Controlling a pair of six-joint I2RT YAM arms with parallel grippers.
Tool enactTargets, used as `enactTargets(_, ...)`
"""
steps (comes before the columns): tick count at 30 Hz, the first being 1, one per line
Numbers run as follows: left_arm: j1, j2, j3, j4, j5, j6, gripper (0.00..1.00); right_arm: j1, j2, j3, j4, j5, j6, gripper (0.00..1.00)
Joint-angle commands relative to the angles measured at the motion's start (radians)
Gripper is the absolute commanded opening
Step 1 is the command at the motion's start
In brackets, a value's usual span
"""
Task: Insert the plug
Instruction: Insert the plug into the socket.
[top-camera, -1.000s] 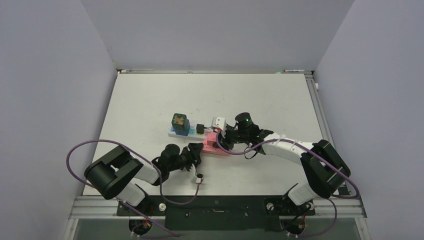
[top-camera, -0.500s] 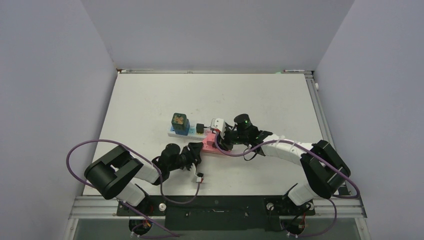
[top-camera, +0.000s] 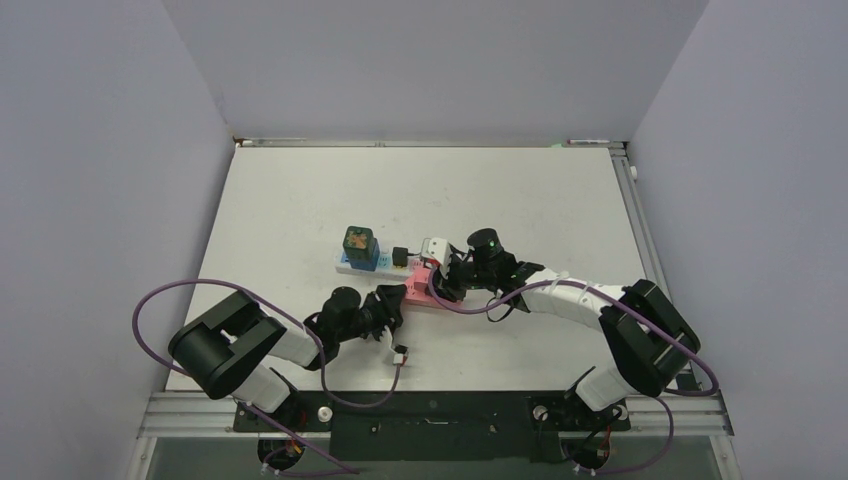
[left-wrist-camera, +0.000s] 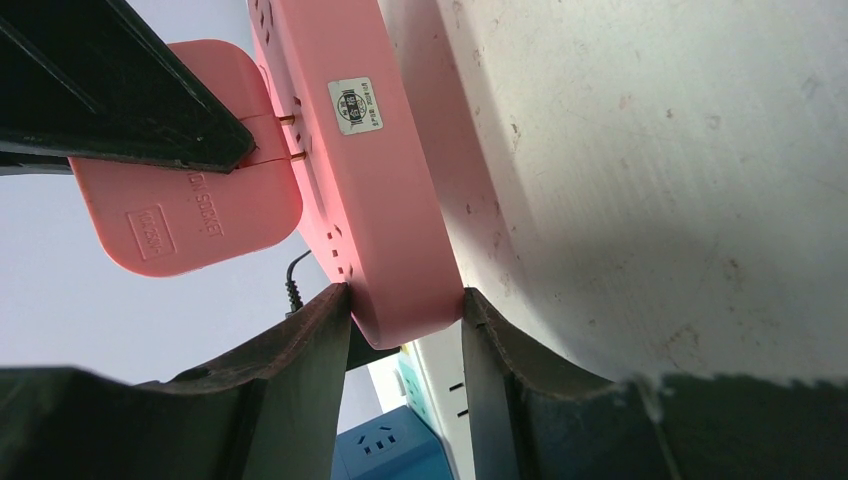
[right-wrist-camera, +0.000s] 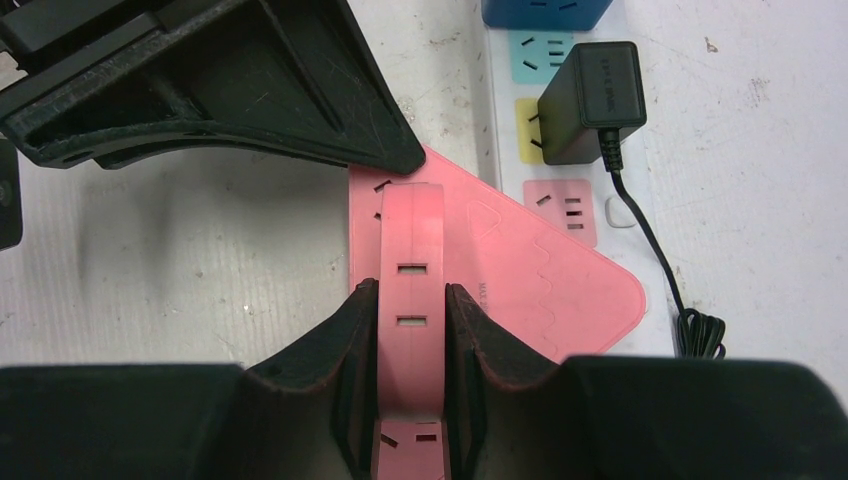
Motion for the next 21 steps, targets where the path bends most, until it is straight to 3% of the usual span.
enactTargets(1, -0.005, -0.014, 0.040, 0.025, 0.000, -0.034, 0.34, 0.005, 0.045, 0.007, -0.061, 0.041, -0.031, 0.05)
enactTargets(21, -0.015, -0.012, 0.052, 0.030, -0.014, -0.046, 0.33, 0.027, 0.039, -0.051, 0.013, 0.151, 0.059, 0.05)
